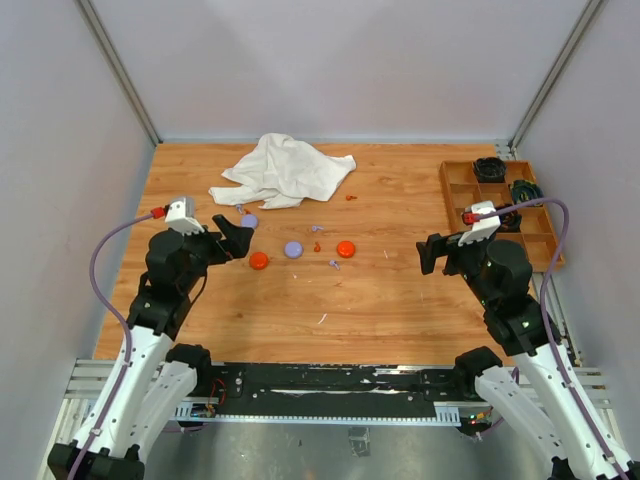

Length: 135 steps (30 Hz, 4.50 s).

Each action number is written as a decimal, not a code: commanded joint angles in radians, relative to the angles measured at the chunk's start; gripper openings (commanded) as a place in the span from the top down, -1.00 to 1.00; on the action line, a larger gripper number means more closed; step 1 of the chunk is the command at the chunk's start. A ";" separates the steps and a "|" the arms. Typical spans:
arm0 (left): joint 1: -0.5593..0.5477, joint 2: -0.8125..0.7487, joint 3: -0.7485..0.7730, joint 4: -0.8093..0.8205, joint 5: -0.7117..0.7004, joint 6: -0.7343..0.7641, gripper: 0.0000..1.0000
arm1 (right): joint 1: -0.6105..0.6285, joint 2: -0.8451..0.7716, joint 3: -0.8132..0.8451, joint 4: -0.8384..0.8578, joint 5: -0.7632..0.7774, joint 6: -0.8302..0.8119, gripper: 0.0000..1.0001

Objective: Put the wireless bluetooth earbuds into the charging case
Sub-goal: Pick up the charging case at the center of the board.

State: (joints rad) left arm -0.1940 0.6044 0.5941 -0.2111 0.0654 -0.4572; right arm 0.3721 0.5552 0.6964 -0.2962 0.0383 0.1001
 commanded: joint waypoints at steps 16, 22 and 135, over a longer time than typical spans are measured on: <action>-0.005 0.209 0.146 -0.028 -0.033 0.051 -0.99 | -0.002 -0.002 0.023 -0.007 0.046 0.060 -0.97; -0.005 0.429 0.273 -0.089 -0.106 0.086 -0.98 | -0.002 0.005 0.024 -0.013 -0.004 0.052 -0.97; -0.716 0.620 0.287 0.460 -0.467 -0.071 0.11 | 0.356 0.784 -0.346 1.776 -0.194 0.162 -0.43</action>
State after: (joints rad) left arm -0.8749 1.2385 0.8627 0.1909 -0.3367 -0.5282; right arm 0.7094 1.2953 0.3538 1.2747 -0.1951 0.2630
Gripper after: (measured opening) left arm 0.560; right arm 0.745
